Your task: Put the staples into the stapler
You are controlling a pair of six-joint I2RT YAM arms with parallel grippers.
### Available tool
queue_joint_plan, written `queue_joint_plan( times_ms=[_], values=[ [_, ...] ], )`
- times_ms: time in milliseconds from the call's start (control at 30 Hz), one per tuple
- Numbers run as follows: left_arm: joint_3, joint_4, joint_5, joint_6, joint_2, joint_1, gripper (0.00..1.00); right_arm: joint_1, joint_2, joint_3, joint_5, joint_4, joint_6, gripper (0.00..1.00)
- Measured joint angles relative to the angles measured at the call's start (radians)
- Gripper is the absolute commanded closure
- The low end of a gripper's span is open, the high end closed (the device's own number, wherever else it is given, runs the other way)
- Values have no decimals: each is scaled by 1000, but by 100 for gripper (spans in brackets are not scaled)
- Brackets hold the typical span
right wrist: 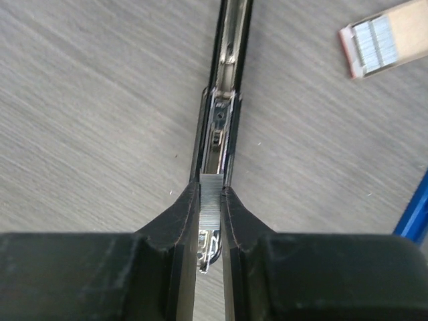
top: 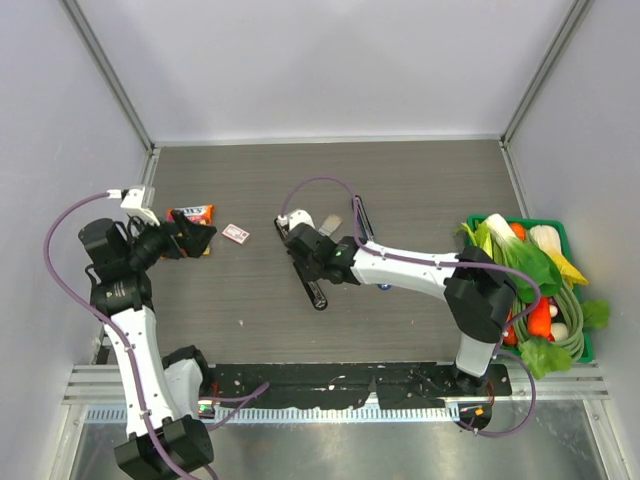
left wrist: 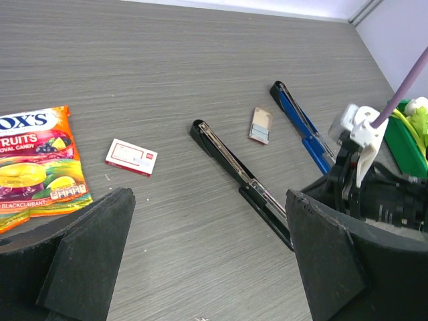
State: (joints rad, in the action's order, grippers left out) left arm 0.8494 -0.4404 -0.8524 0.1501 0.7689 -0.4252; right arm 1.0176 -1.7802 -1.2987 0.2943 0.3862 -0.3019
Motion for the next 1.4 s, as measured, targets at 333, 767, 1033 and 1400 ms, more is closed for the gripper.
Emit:
queue_joint_plan(
  times_ms=[333,767,1033,1400],
  values=[
    [-16,26,16,0,-16,-22,0,34,-1,74,-1,-36,-45,88],
    [-16,33,19,1,-20,-23,0,34,-2,111,0,-77,-57,89],
    [-16,33,18,4,-20,-24,0,34,-22,111,-1,-82,-61,90],
    [-16,33,18,4,-21,-25,0,34,-26,111,0,-88,-60,91]
  ],
)
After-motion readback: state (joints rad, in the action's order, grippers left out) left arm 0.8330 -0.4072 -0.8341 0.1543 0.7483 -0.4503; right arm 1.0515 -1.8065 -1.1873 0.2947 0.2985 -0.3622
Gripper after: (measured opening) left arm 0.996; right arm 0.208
